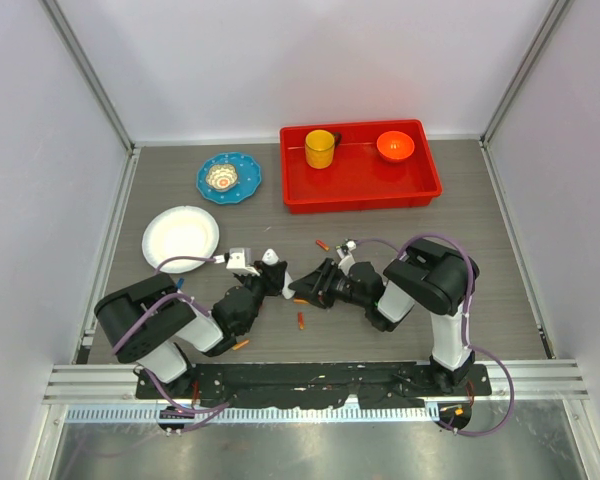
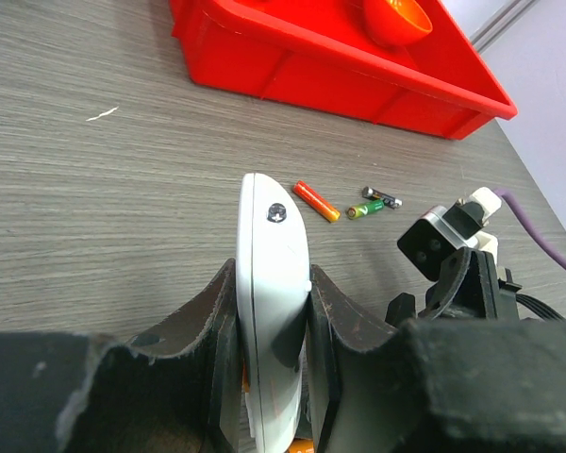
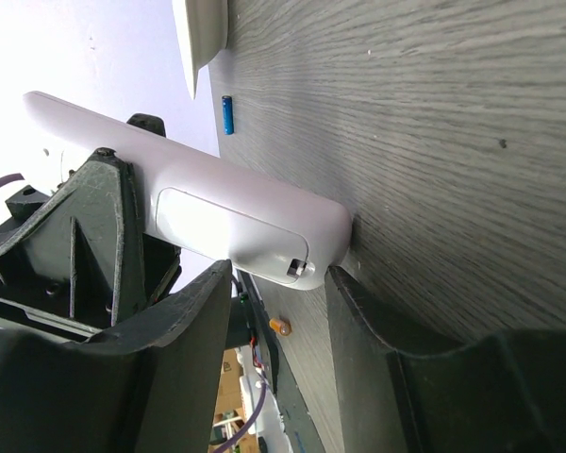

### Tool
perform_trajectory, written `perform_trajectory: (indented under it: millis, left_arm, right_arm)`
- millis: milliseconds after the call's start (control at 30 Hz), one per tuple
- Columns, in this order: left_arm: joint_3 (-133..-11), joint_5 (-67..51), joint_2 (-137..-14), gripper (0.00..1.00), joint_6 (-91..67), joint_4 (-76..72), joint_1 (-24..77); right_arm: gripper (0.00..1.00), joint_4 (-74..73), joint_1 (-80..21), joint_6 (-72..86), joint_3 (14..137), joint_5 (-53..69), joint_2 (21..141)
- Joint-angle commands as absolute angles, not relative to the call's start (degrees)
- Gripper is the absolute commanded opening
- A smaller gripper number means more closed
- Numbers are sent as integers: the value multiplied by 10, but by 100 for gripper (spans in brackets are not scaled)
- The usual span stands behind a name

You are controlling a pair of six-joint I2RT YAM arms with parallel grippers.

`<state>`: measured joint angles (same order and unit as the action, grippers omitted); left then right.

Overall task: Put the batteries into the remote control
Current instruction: Remove the battery cover from the remote control.

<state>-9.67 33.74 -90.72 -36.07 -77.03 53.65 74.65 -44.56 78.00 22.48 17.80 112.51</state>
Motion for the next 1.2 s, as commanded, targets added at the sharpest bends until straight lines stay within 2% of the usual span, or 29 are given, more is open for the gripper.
perform_trajectory:
  millis: [0, 433, 700, 1167]
  left_arm:
    - [-94, 337, -917, 0, -370, -886, 548]
    - [-95, 340, -922, 0, -372, -886, 548]
    - [-95, 343, -922, 0, -370, -886, 548]
    - [-95, 343, -925, 0, -372, -886, 548]
  right_arm:
    - [49, 808, -449, 775, 243, 177, 1112]
    - [45, 787, -449, 762, 239, 174, 1086]
    - [53, 779, -449, 759, 237, 169, 1072]
    - [52, 780, -449, 762, 237, 167, 1064]
